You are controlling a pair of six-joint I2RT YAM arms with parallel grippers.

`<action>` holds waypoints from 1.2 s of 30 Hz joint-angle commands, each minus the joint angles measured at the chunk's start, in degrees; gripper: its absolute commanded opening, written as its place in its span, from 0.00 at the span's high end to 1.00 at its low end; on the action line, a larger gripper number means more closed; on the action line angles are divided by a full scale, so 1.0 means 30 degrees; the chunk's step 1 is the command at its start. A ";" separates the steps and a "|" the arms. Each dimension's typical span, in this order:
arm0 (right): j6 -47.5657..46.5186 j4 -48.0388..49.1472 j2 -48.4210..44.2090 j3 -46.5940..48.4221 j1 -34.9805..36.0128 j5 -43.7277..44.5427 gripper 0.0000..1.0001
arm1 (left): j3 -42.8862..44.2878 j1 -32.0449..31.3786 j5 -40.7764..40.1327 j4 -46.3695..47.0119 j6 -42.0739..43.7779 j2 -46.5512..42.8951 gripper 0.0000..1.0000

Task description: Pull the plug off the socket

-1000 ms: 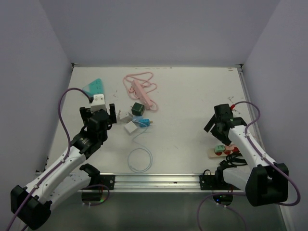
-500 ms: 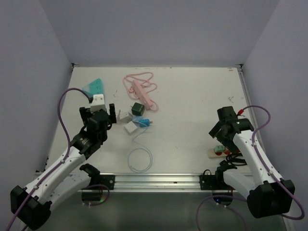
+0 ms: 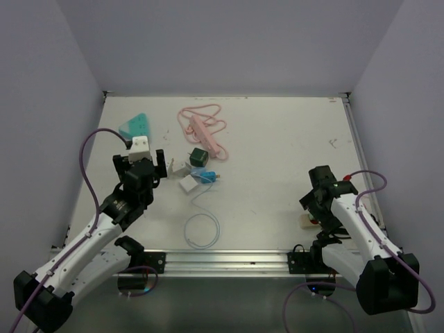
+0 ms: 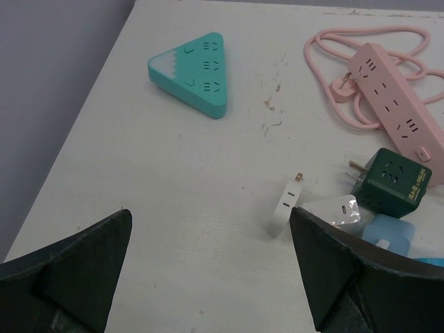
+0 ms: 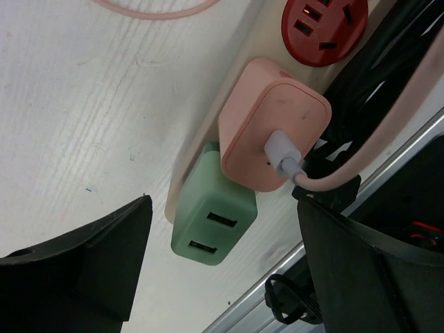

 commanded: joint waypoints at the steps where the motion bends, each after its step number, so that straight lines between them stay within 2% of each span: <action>1: 0.1747 0.1629 0.0212 -0.0508 0.0055 0.0829 0.11 | 0.0073 0.0088 -0.0301 0.0543 -0.0124 -0.0380 0.00; 6: 0.1984 0.2978 0.0944 -0.1182 0.0055 0.0917 0.17 | 0.0102 0.0088 -0.0242 0.0572 -0.0095 -0.0410 0.00; 9: 0.1546 0.3651 0.1325 -0.1329 0.0055 0.1209 0.28 | 0.0102 0.0117 -0.0271 0.0543 -0.0095 -0.0468 0.00; 10: 0.1398 0.3798 0.1472 -0.1330 0.0055 0.1239 0.36 | 0.0102 0.0118 -0.0271 0.0543 -0.0124 -0.0497 0.00; 15: -0.0913 0.5378 0.2584 -0.1126 0.0113 0.0275 0.57 | 0.0102 0.0088 -0.0184 0.0543 -0.0153 -0.0614 0.00; 16: -0.1294 0.5614 0.2992 -0.1009 0.0230 0.0098 0.69 | 0.0102 0.0117 -0.0183 0.0543 -0.0124 -0.0615 0.00; 18: -0.2607 0.6375 0.3463 -0.0513 0.0900 -0.0165 0.80 | 0.0073 0.0088 -0.0125 0.0543 -0.0124 -0.0615 0.00; 19: -0.3081 0.6639 0.3668 -0.0249 0.1253 -0.0196 0.90 | 0.0073 0.0088 -0.0096 0.0572 -0.0153 -0.0615 0.00; 22: -0.5247 0.7781 0.5043 0.1069 0.3185 -0.0488 0.99 | 0.0073 0.0117 -0.0008 0.0660 -0.0124 -0.0556 0.00; 29: -1.0638 1.0301 0.8442 0.3707 0.7255 -0.3734 1.00 | 0.0073 0.0088 0.0168 0.0748 -0.0036 -0.0410 0.00; 32: -1.3911 1.0508 0.9469 0.4527 0.8516 -0.5289 1.00 | 0.0015 0.0088 0.0401 0.0835 0.0052 -0.0439 0.00; 36: -1.6261 1.0128 1.0057 0.4677 0.9575 -0.5996 1.00 | -0.0161 0.0088 0.1191 0.1216 0.0344 -0.0614 0.00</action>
